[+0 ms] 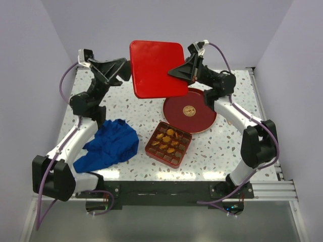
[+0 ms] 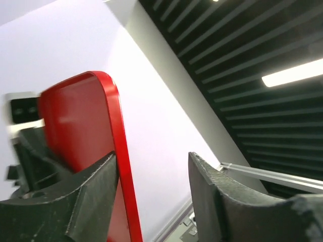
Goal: Pack the cookies
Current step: Pass from the left arm to the right
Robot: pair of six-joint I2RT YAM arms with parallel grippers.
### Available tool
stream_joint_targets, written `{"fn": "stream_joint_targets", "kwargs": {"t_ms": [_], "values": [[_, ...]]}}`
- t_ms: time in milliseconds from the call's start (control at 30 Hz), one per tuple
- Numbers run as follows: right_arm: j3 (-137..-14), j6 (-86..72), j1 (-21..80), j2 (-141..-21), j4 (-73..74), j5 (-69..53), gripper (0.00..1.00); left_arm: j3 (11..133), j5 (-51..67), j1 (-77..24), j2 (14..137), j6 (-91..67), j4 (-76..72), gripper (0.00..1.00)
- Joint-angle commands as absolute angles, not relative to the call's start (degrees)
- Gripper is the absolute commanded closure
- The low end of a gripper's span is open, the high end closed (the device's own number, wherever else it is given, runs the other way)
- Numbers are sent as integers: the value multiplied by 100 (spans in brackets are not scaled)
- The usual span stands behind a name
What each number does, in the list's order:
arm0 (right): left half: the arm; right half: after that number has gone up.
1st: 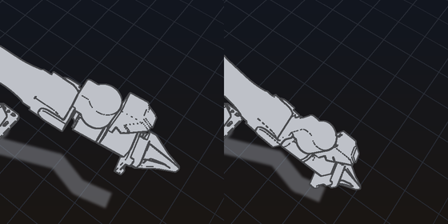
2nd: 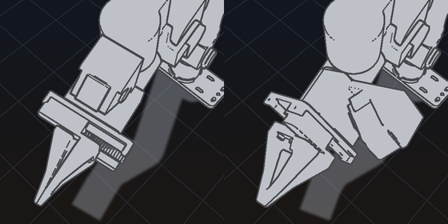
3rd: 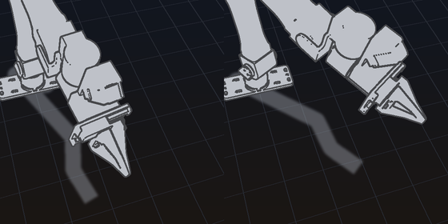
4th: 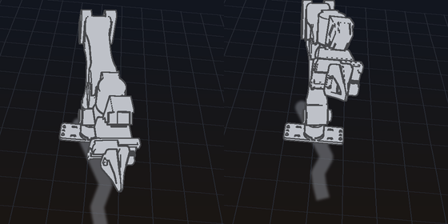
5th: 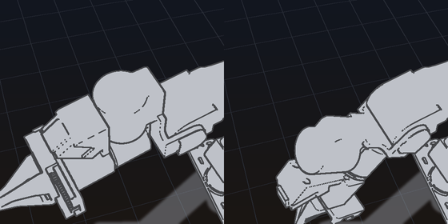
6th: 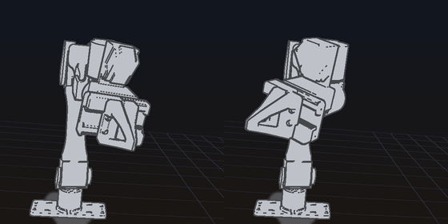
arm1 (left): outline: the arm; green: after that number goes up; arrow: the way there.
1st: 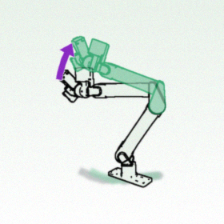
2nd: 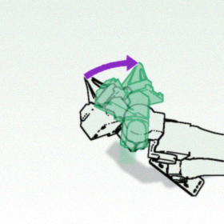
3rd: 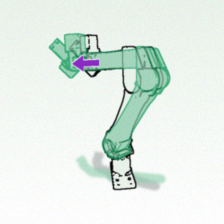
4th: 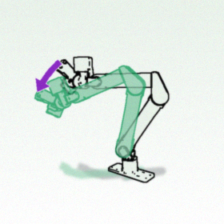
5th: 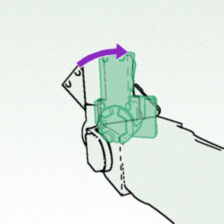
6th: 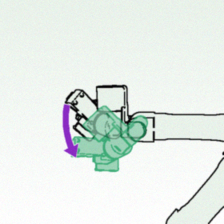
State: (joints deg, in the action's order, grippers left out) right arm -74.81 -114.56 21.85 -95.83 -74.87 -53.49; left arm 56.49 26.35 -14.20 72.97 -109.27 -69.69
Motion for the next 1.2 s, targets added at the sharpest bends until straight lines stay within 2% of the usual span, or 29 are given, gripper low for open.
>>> {"fn": "stream_joint_targets", "kwargs": {"t_ms": [0,33,100,167,200,233,267,333,433,567,733,900,1000,1067,1167], "values": [[-6981,-11067,2074,-8974,-8202,-5484,93,5090,2960,-1073,6716,-10427,-6779,37],[-6831,-10683,2057,-8887,-7861,-5580,100,4915,3119,-907,6463,-10180,-6063,36],[-6305,-9841,2013,-8527,-7072,-5686,100,4756,3435,-669,6180,-9192,-5146,33],[-5699,-9205,1952,-8070,-6419,-5748,100,4790,3568,-493,5811,-7919,-3416,28],[-5504,-8515,1934,-7886,-5546,-5713,100,4877,3560,-336,5696,-7432,-2862,26],[-5328,-8186,1907,-7718,-5146,-5626,100,4965,3507,-290,5530,-6974,-1699,23],[-5013,-7878,1881,-7386,-4811,-5538,100,5044,3333,-255,5459,-6126,-1192,21],[-4756,-6868,1837,-7042,-3258,-5257,100,5316,3112,-237,5371,-5347,219,20],[-4115,-6442,1846,-6304,-2181,-4449,100,5344,2840,-237,5265,-4396,1174,20],[-3561,-6425,1933,-5872,-1137,-3632,100,4765,2751,-237,5019,-3895,1415,20],[-3472,-6285,2039,-5696,-554,-3349,100,3912,2698,-246,4685,-3569,1618,20],[-3279,-5987,2101,-5468,-247,-3392,100,3253,3067,-544,4728,-3682,995,20],[-3182,-5443,2101,-5213,-167,-3857,100,3059,3138,-886,4912,-3770,844,20],[-3155,-4943,2101,-5063,-647,-4437,100,2989,3094,-1080,4966,-3814,765,20],[-3522,-4109,2101,-5184,-581,-5173,100,2918,3015,-1309,4975,-3823,694,21]]}}
